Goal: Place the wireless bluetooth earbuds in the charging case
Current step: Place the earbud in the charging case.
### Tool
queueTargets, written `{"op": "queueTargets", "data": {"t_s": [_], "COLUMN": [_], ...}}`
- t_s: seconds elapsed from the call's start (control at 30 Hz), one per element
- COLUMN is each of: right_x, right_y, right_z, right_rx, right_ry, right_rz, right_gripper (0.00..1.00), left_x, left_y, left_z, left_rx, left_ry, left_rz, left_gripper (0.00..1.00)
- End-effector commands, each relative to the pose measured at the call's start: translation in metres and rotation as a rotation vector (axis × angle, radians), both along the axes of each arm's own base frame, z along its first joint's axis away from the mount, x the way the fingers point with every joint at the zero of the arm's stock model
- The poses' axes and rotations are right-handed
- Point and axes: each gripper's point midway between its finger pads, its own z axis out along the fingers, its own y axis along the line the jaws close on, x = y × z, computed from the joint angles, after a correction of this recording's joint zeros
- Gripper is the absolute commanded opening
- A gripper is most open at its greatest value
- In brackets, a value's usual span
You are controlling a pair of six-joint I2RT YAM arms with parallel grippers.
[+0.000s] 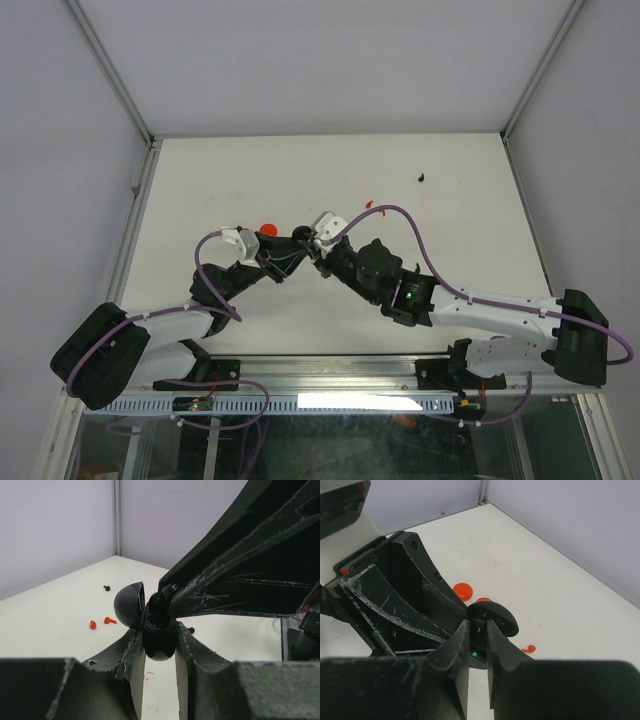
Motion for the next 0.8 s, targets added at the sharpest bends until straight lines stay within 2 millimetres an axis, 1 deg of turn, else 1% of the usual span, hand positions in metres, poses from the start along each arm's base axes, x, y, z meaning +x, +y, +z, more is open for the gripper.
{"op": "queueTargets", "data": {"t_s": [0.0, 0.17, 0.37, 0.53, 0.63, 0.77], "right_x": [-0.003, 0.002, 0.001, 0.007, 0.007, 0.005], "right_y": [0.000, 0.000, 0.005, 0.002, 0.003, 0.005], "right_z": [0.017, 0.013, 0.008, 0.005, 0.006, 0.010], "right_rx": [0.051, 0.051, 0.055, 0.067, 0.090, 0.101], "right_ry": [-0.012, 0.019, 0.042, 0.062, 0.077, 0.089], "right_rz": [-0.001, -0.041, -0.039, -0.087, -0.095, -0.078], "right_gripper": [0.10, 0.13, 0.16, 0.21, 0.25, 0.31], "left_x": [0.004, 0.002, 0.001, 0.002, 0.002, 0.004], "left_y": [0.008, 0.007, 0.008, 0.009, 0.009, 0.008], "left_z": [0.038, 0.039, 0.043, 0.045, 0.044, 0.037], "left_rx": [-0.093, -0.088, -0.101, -0.118, -0.124, -0.112], "left_ry": [-0.057, -0.080, -0.096, -0.092, -0.087, -0.074], "left_rz": [0.038, 0.029, 0.035, 0.033, 0.037, 0.038], "left_gripper": [0.00, 0.00, 0.00, 0.00, 0.00, 0.00]}}
